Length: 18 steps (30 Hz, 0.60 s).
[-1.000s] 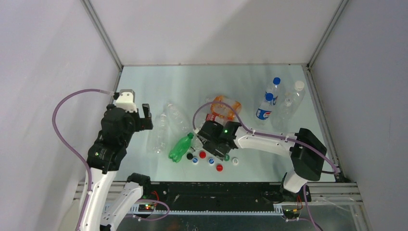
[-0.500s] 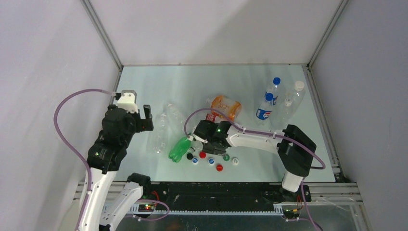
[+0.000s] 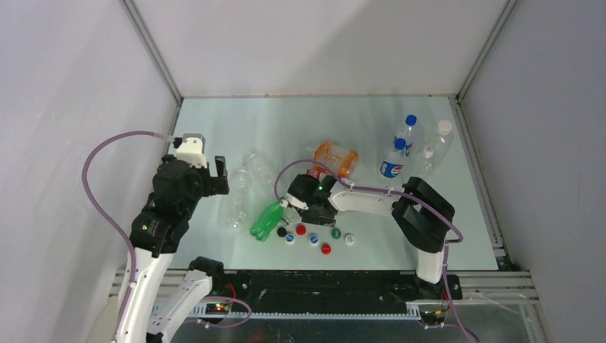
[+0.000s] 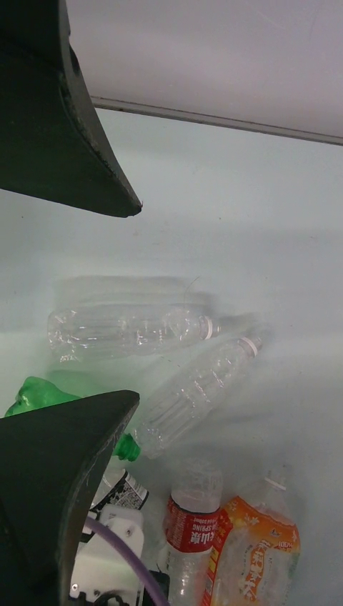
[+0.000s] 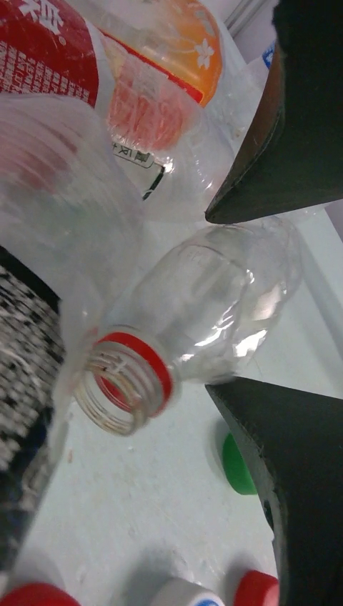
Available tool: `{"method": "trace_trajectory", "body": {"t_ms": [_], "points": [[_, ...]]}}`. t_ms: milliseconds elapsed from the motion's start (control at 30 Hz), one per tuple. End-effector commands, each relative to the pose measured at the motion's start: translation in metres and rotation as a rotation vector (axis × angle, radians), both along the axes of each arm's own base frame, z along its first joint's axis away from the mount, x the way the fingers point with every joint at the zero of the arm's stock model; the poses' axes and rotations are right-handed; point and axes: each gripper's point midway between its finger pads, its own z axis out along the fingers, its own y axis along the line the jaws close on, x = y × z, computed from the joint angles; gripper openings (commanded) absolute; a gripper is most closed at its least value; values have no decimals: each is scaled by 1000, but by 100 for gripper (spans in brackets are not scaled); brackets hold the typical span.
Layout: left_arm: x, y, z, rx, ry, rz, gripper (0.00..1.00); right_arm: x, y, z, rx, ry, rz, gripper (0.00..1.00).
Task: Screw on the bottle caps
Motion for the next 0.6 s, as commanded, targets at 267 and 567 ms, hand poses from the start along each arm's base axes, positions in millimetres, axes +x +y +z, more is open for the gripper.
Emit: {"method": "trace_trajectory", "body": {"t_ms": [267, 567], "points": [[6, -12, 10, -14, -32, -61, 98, 30, 9, 6, 100, -26, -41, 65], [10, -39, 17, -113, -100, -173, 98, 25, 28, 93, 449, -50, -114, 43]]}}
